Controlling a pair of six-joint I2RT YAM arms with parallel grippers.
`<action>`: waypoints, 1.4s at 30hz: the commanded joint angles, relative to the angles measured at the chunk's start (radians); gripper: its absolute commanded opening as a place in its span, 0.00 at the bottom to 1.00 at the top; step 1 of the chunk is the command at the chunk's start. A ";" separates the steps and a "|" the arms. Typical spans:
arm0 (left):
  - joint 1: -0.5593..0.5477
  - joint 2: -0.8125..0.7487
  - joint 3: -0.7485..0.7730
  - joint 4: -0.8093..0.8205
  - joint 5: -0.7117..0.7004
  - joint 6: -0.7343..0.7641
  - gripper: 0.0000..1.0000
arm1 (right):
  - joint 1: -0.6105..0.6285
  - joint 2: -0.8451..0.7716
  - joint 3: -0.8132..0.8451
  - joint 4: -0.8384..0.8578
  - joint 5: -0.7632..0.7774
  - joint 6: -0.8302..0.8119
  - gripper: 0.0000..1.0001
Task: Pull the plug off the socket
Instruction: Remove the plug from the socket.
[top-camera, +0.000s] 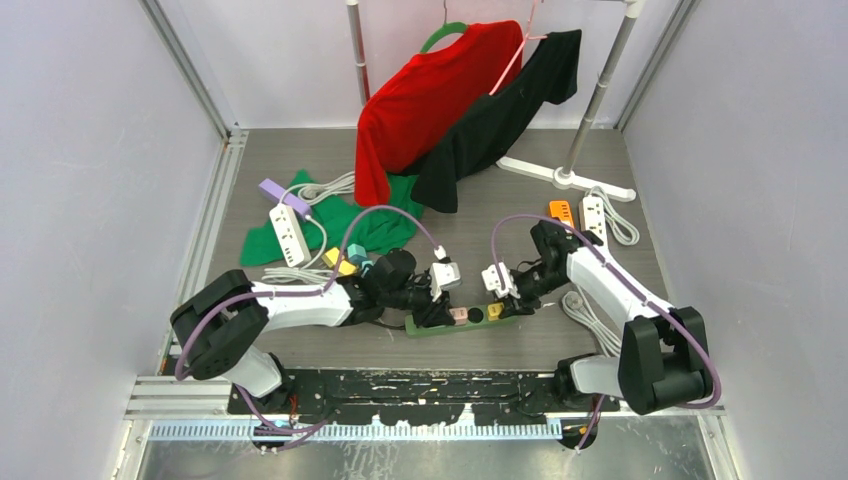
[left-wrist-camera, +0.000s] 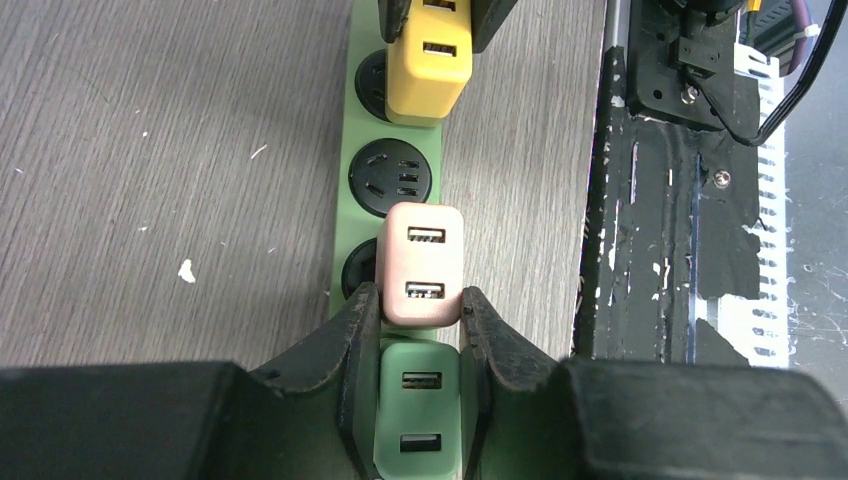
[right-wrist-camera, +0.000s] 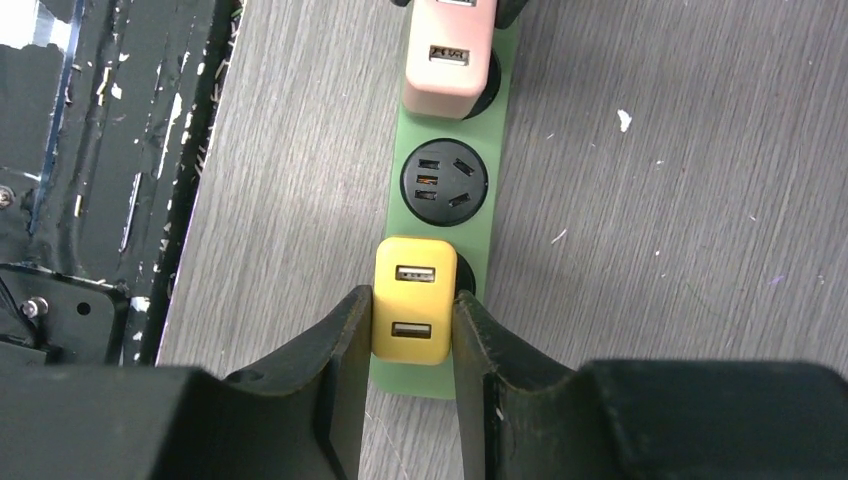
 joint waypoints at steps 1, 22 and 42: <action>-0.004 0.061 -0.017 -0.012 -0.027 -0.035 0.00 | 0.065 -0.034 0.008 0.120 -0.200 0.226 0.01; -0.002 0.066 -0.031 -0.005 -0.025 -0.045 0.00 | -0.048 -0.003 0.062 -0.204 -0.128 -0.135 0.04; 0.001 0.100 -0.028 -0.007 -0.030 -0.057 0.00 | -0.017 -0.050 0.066 0.363 0.069 0.657 0.01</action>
